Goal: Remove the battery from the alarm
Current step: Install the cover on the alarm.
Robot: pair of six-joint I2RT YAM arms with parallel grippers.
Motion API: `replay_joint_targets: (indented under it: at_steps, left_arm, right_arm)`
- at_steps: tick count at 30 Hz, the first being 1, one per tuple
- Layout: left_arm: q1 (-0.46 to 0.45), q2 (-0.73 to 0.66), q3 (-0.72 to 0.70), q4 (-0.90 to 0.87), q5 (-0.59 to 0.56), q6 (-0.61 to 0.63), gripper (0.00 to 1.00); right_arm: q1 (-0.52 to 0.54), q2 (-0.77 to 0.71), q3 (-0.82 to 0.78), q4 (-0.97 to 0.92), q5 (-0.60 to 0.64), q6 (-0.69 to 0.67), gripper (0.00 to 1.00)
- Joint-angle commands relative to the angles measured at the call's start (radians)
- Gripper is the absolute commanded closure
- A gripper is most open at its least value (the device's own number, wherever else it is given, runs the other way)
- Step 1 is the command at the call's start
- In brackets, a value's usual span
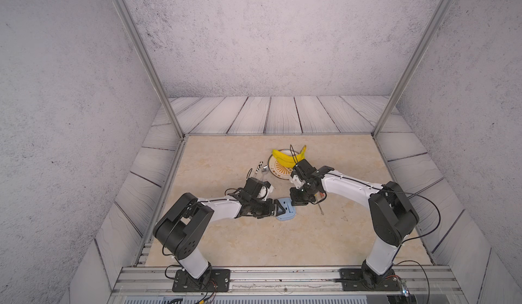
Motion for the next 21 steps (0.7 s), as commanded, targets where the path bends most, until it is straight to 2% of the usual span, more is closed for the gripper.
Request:
replay_joint_targets:
  at_steps: [1,21]
  left_arm:
    - [0.005,-0.018,-0.008,-0.002,0.002,0.016,0.22]
    - [0.005,-0.011,-0.008,0.001,0.003,0.017,0.22]
  right_arm:
    - [-0.004,0.029,0.016,-0.005,-0.020,-0.008,1.00]
    - [-0.003,0.051,0.013,0.004,-0.067,0.000,1.00]
